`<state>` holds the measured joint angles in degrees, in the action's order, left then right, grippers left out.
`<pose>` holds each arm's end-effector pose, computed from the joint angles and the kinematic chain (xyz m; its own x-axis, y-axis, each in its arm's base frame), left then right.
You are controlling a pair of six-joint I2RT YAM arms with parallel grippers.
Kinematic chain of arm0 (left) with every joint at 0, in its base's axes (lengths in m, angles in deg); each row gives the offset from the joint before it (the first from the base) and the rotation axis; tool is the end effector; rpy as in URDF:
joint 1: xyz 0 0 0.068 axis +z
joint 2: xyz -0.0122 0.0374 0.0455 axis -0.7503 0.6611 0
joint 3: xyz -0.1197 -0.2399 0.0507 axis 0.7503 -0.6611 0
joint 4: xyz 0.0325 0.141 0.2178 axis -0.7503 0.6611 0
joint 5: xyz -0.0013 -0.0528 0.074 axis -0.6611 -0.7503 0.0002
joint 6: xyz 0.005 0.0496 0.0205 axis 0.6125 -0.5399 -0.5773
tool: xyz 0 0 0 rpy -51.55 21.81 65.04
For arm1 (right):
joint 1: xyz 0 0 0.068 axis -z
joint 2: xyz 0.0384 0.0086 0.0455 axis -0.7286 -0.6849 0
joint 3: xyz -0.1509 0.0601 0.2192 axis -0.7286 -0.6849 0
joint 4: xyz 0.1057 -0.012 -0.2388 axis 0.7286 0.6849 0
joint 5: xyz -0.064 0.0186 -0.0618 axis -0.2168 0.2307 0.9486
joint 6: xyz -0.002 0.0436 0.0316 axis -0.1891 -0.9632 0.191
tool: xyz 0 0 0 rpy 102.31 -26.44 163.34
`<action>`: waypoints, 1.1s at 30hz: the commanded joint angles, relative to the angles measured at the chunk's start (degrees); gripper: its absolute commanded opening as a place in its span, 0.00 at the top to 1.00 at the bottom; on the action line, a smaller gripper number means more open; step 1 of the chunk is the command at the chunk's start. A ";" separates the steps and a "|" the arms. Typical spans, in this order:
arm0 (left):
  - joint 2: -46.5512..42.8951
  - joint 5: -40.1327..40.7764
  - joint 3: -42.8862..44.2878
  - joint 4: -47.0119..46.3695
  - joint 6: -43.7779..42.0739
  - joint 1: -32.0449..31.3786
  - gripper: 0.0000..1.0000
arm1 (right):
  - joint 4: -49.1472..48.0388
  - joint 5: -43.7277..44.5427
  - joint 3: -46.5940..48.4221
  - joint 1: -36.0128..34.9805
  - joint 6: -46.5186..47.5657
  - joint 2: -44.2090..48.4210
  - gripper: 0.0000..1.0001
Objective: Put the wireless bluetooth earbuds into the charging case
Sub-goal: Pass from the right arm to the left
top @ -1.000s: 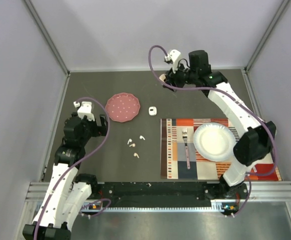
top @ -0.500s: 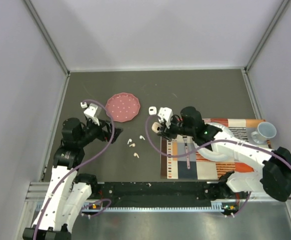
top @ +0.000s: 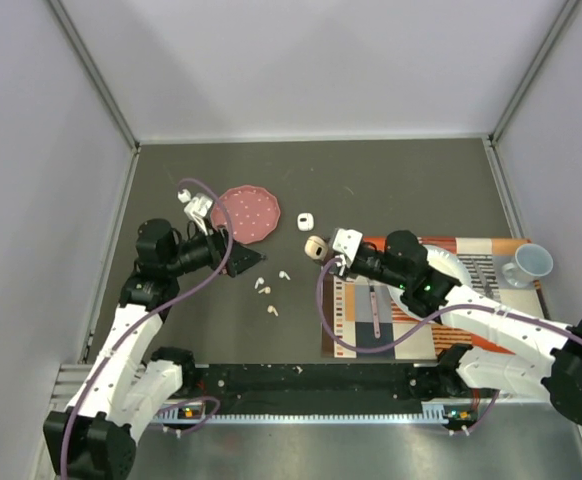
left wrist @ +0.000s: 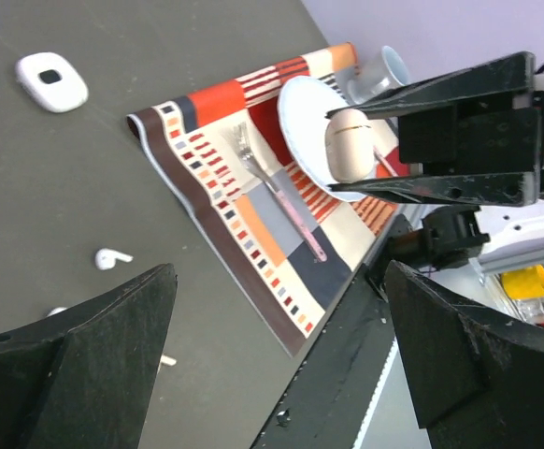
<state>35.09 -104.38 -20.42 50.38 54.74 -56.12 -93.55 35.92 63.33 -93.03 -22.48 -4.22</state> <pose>0.1769 -0.0506 0.2958 -0.6175 -0.2221 -0.7546 0.5920 0.5004 -0.6318 0.1603 0.1826 0.2733 0.2890 -0.2966 -0.9102 -0.8490 0.3599 -0.3869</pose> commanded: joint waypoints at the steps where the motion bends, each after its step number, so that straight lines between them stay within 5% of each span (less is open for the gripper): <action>1: -0.65 0.94 0.58 -9.58 5.99 -4.26 0.02 | -4.54 -0.87 -0.20 -0.50 1.16 0.51 1.00; 13: 8.49 20.89 10.24 -3.16 -6.50 -24.12 0.10 | -3.74 -6.05 1.73 -0.59 0.63 -1.60 1.00; 33: 19.13 23.98 14.20 -2.20 -8.08 -29.05 0.28 | -6.82 -6.32 0.76 -0.59 -0.42 -1.78 1.00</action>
<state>53.19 -80.82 -8.55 49.68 46.61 -84.47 -96.72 30.50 63.24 -93.10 -22.65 -6.12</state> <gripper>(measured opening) 0.740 0.461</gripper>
